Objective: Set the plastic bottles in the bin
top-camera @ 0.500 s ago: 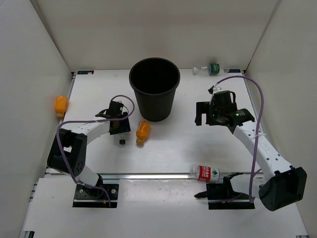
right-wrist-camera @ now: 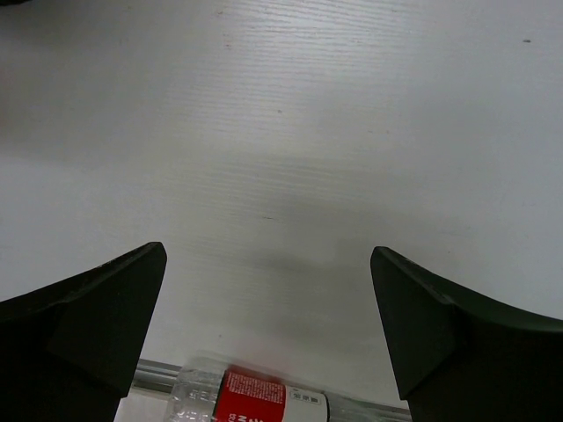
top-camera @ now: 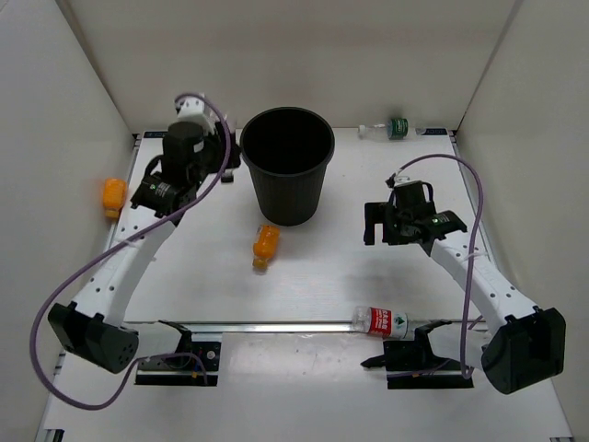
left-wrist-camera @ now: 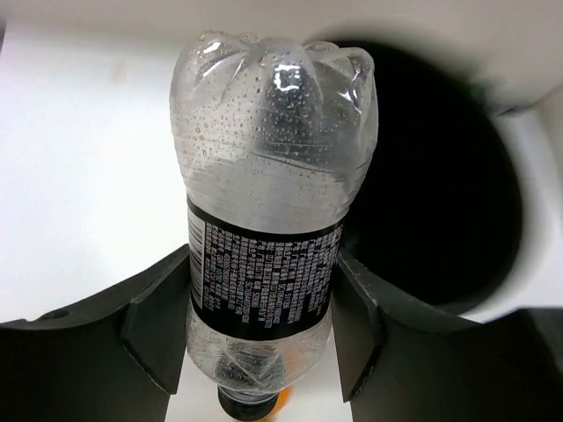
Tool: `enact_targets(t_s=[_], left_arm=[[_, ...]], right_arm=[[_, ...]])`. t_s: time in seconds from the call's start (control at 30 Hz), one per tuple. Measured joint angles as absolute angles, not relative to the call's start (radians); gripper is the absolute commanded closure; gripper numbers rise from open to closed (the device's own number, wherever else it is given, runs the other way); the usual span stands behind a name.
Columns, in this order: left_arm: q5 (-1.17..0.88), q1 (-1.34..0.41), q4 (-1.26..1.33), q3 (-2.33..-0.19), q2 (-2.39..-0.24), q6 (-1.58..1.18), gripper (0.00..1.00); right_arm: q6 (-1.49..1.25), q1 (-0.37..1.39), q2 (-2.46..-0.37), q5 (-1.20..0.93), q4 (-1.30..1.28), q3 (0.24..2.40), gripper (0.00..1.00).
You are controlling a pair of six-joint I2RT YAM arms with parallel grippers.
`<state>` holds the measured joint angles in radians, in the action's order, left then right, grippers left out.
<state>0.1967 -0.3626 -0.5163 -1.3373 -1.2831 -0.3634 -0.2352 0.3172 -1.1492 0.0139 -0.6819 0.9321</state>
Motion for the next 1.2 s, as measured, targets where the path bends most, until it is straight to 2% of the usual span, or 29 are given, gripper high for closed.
enact_targets(t_s=[0.13,0.17,0.27,0.3,0.33,0.43,0.47,0.6,0.83,1.0,1.2], left_arm=[[0.181,-0.446,-0.426,-1.580,-1.344,-0.315,0.54],[0.173,-0.458,-0.413,-1.631,-1.379,-0.305,0.50],[0.131,-0.469,-0.389,-1.790,-1.540,-0.284,0.50],[0.115,-0.468,-0.390,-1.829,-1.599,-0.282,0.46],[0.102,-0.467,-0.395,-1.863,-1.655,-0.281,0.36],[0.065,-0.466,-0.415,-1.894,-1.786,-0.279,0.24],[0.056,-0.465,-0.430,-1.897,-1.820,-0.274,0.02],[0.028,-0.468,-0.508,-1.943,-1.919,-0.264,0.01],[-0.014,-0.470,-0.524,-1.919,-1.866,-0.266,0.02],[-0.012,-0.463,-0.509,-1.697,-1.658,-0.262,0.02],[0.006,-0.402,-0.506,-1.441,-1.358,-0.265,0.01]], right_arm=[[-0.208,0.331,-1.156,0.019,-0.681,0.917,0.01],[-0.198,0.337,-1.157,0.020,-0.683,0.916,0.01],[-0.147,0.370,-1.157,0.004,-0.701,0.916,0.01],[-0.128,0.387,-1.157,-0.004,-0.712,0.916,0.01],[-0.109,0.408,-1.156,-0.016,-0.723,0.915,0.01],[-0.035,0.504,-1.145,-0.077,-0.772,0.908,0.02],[-0.012,0.543,-1.140,-0.100,-0.794,0.908,0.02],[0.052,0.637,-1.133,-0.176,-0.871,0.908,0.01],[0.060,0.770,-1.224,-0.180,-1.039,1.036,0.01],[0.044,0.917,-1.345,-0.157,-1.136,1.065,0.01],[0.034,0.907,-1.401,-0.124,-1.184,1.074,0.01]])
